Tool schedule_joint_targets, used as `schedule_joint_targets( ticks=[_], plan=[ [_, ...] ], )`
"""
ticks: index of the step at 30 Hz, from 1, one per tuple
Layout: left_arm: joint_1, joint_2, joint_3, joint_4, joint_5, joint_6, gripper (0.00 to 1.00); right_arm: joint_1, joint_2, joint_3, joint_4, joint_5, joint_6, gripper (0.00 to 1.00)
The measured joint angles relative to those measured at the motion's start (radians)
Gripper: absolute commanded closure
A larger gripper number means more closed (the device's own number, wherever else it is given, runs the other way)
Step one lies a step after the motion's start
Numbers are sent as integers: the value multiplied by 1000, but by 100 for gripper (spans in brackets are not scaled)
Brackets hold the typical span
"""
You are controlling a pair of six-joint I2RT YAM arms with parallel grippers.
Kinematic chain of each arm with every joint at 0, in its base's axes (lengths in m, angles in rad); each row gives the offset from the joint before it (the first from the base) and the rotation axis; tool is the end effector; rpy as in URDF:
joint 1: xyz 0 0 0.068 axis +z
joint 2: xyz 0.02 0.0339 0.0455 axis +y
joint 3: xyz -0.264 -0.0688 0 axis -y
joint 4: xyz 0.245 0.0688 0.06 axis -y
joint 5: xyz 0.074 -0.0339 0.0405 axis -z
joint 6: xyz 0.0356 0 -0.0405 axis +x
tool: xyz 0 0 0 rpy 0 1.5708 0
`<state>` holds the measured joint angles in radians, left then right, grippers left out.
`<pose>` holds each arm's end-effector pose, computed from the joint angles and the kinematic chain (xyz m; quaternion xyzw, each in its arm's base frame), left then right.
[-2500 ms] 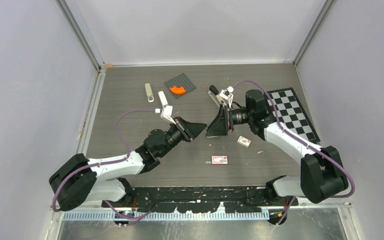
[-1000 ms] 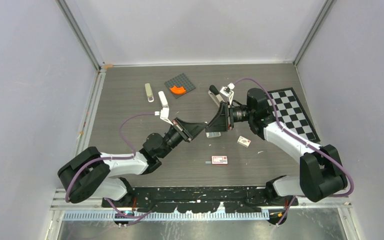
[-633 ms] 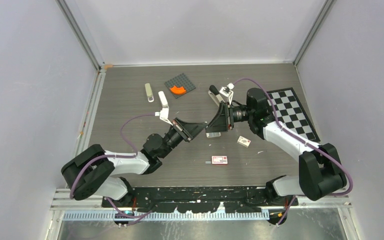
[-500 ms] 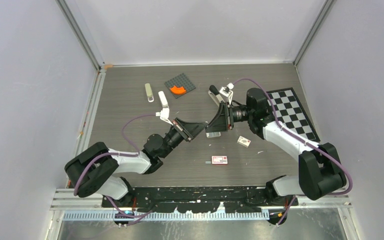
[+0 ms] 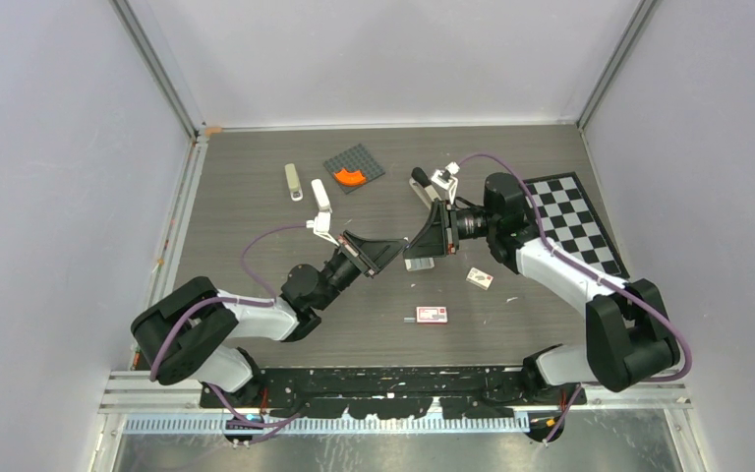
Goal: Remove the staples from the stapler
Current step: Place the staple at the center of the board.
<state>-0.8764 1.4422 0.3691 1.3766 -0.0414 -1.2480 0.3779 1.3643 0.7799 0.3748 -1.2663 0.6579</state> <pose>0.1678 -0.1992 0.2214 -0.1257 0.5787 -0.6978 0.4030 0.2534 0.1371 0.2691 -0.2813 0.6724 0.6507 0.2131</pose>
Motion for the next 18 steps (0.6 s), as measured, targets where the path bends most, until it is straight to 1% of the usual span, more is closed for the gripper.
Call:
schedule_joint_targets(
  ticks=[7, 8, 11, 12, 17, 18],
  plan=[
    [1, 0, 0, 3, 3, -2, 94, 0, 11, 0, 6, 0, 3, 76],
    [2, 0, 0, 3, 4, -2, 93, 0, 13, 0, 6, 0, 3, 78],
    [2, 0, 0, 3, 7, -2, 88, 0, 13, 0, 6, 0, 4, 79],
    [2, 0, 0, 3, 8, -2, 86, 0, 13, 0, 6, 1, 4, 79],
    [7, 0, 0, 4, 19, -2, 66, 0, 13, 0, 5, 1, 3, 79],
    [8, 1, 0, 3, 20, -2, 63, 0, 13, 0, 4, 1, 0, 79]
  ],
)
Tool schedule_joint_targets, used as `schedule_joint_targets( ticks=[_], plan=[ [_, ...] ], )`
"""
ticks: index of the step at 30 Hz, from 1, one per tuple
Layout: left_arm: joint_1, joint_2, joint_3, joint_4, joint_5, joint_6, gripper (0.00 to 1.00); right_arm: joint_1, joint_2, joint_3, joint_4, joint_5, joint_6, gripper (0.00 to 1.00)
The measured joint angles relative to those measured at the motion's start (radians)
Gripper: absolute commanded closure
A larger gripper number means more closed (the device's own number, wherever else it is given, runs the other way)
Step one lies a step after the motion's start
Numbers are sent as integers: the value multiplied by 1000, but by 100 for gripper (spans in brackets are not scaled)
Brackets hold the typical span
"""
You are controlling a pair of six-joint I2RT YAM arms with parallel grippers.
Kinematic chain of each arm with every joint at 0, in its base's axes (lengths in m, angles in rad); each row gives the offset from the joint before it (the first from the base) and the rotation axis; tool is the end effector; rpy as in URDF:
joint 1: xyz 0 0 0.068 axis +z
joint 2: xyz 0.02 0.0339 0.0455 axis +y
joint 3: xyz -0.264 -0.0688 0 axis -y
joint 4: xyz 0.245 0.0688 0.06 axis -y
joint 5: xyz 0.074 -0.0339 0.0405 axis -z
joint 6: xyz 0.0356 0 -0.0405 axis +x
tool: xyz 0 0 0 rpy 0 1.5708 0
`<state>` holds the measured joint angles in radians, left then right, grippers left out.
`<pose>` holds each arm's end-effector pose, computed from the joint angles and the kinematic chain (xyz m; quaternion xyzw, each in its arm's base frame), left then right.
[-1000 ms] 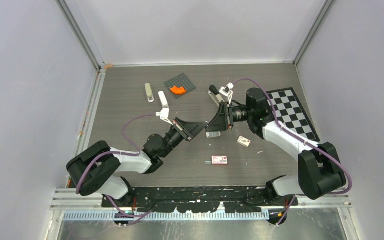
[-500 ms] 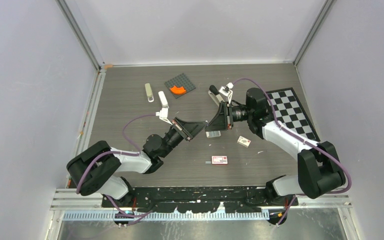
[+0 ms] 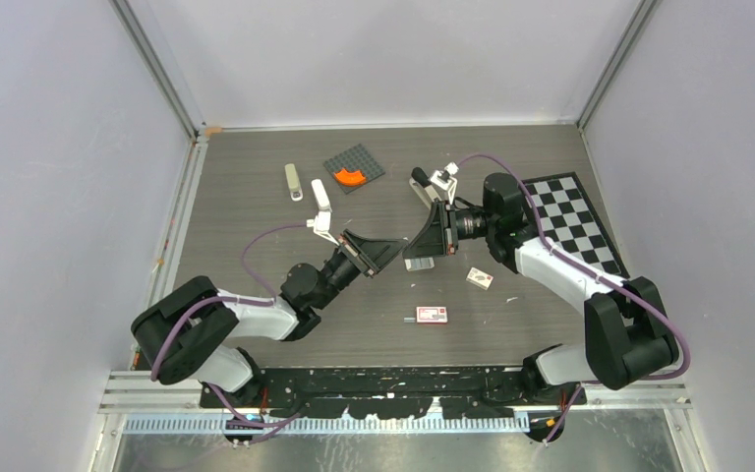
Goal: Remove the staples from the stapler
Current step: Place the staple at the center of the board.
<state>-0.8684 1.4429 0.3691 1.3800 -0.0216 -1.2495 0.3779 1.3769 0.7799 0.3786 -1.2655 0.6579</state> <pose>0.1688 -0.1982 0.2216 -0.1205 0.5786 -0.7001 0.4006 0.2553 0.1379 0.2661 -0.2787 0.6745 0.6506 0.2102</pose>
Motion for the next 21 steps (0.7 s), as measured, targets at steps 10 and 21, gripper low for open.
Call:
schedule_joint_targets(
  ticks=[10, 21],
  plan=[
    [35, -1, -5, -1, 45, 24, 52, 0, 0, 19, -190, 13, -149, 79],
    [131, -338, -64, -312, 56, 164, 46, -13, 31, 242, -852, 255, -778, 78]
  ],
)
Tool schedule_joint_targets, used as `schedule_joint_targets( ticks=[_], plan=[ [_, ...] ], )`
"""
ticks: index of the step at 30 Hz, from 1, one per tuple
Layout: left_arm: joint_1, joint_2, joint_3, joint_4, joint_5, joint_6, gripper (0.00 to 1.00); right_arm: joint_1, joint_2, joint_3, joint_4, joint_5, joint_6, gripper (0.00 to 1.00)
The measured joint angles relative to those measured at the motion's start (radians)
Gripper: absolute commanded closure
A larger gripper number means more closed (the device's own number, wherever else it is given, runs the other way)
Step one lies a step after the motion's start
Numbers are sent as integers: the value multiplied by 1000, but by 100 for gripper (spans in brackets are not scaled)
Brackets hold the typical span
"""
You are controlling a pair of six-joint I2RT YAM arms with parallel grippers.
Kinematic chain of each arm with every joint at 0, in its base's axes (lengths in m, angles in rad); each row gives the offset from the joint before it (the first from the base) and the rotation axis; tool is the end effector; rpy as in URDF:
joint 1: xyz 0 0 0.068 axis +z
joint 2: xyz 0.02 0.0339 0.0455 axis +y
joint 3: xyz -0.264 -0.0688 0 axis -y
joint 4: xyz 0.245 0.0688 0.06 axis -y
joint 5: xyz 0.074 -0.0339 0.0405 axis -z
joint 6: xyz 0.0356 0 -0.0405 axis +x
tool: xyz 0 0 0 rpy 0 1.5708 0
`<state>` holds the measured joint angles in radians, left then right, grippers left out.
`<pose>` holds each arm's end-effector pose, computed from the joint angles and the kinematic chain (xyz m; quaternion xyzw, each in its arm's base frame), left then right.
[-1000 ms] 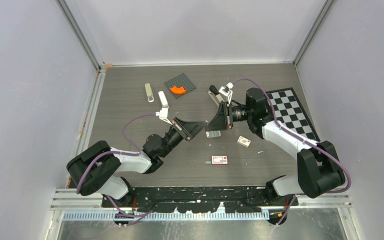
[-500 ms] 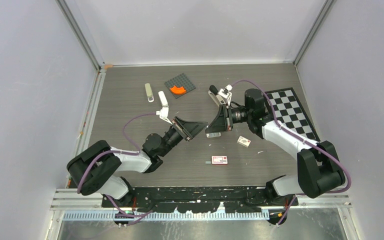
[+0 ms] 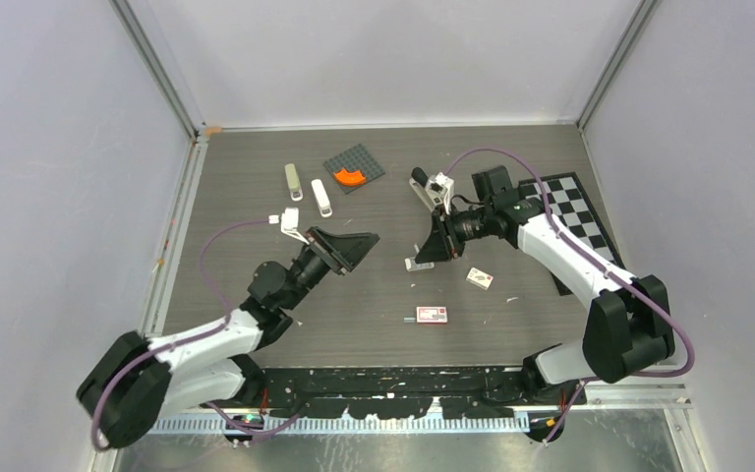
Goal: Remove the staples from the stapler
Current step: Place the staple at the center of the board.
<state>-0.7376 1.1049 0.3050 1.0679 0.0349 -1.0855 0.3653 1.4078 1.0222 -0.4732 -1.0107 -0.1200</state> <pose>0.1626 -0.1494 0.2445 -0.0913 0.5995 -0.6350 0.4787 0.2577 0.1309 0.2671 -0.3608 0.7556 0.4877 0.2472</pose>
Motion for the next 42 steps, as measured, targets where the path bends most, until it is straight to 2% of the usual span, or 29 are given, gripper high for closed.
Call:
schedule_joint_targets(
  ticks=[4, 9, 14, 20, 24, 42],
  plan=[
    [0, -207, 11, -254, -23, 106, 44, -1, 2, 26, -158, 169, -176, 78],
    [1, -391, 23, -501, -77, 206, 43, -1, 2, 27, -267, 390, -320, 78],
    [2, -452, 23, -645, -111, 254, 43, 26, 29, 24, -298, 568, -395, 78],
    [3, -453, 22, -703, -119, 261, 43, 105, 159, 18, -299, 716, -416, 78],
    [3, -459, 22, -721, -122, 263, 43, 132, 187, 10, -294, 769, -415, 78],
    [3, -494, 6, -745, -139, 267, 43, 199, 304, 11, -272, 890, -399, 74]
  ],
)
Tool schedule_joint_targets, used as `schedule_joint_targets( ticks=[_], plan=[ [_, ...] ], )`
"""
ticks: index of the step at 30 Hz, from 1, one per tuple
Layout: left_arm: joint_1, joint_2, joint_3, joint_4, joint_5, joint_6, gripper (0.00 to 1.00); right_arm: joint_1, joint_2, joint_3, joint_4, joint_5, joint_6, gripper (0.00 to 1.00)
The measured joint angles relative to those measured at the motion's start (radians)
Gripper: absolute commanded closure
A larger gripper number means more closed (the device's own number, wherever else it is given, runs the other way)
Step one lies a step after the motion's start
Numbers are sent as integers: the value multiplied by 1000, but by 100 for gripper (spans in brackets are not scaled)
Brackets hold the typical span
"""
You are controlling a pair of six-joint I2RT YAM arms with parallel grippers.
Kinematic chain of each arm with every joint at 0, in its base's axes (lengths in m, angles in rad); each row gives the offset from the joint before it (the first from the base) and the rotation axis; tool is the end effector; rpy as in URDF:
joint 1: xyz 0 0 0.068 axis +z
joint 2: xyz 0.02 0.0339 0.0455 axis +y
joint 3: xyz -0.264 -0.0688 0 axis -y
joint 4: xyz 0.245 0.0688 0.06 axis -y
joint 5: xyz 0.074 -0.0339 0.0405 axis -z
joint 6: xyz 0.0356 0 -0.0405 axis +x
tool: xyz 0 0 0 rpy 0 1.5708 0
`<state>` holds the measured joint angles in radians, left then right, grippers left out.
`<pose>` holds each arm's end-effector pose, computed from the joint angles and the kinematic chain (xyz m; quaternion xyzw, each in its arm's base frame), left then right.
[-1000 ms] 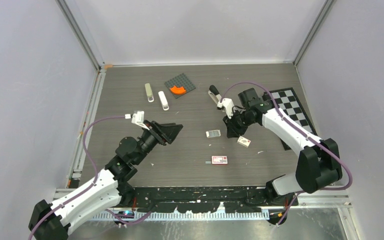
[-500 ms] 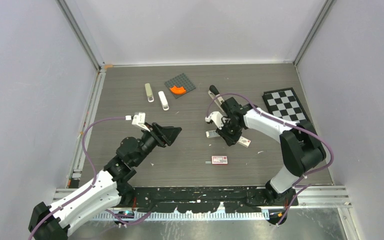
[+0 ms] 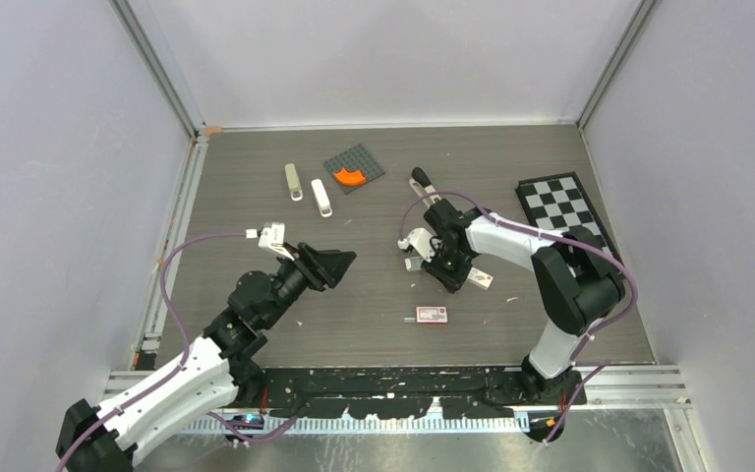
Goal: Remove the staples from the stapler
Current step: Place the staple at the center of the board.
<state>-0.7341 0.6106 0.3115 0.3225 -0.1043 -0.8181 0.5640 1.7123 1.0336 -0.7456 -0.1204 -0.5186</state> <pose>0.1249 -0.1077 0.2526 -0.0666 0.6957 -0.4744 0.5353 0.2526 0.1648 0.1596 -0.5167 0.8509 0.0616 0.0717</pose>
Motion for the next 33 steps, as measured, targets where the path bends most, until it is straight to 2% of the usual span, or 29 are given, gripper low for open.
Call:
schedule_joint_targets(
  ticks=[15, 18, 22, 25, 29, 33],
  plan=[
    [2, -20, -7, -1, -1, -5, 43, 10, 30, 29, -26, 16, 18, 68],
    [2, -21, -7, -1, -1, -5, 43, 10, 30, 31, -29, 15, 21, 63],
    [2, -32, -7, -4, -1, -7, 43, 10, 32, 35, -37, 15, 22, 49],
    [2, -49, -7, -9, -1, -7, 42, 9, 31, 36, -42, 13, 20, 42],
    [2, -69, -9, -14, 0, -4, 34, -4, 12, 36, -52, 3, 17, 37],
    [2, -72, -30, -8, 6, 14, 20, -29, -50, 38, -68, -20, 10, 34]
  ],
)
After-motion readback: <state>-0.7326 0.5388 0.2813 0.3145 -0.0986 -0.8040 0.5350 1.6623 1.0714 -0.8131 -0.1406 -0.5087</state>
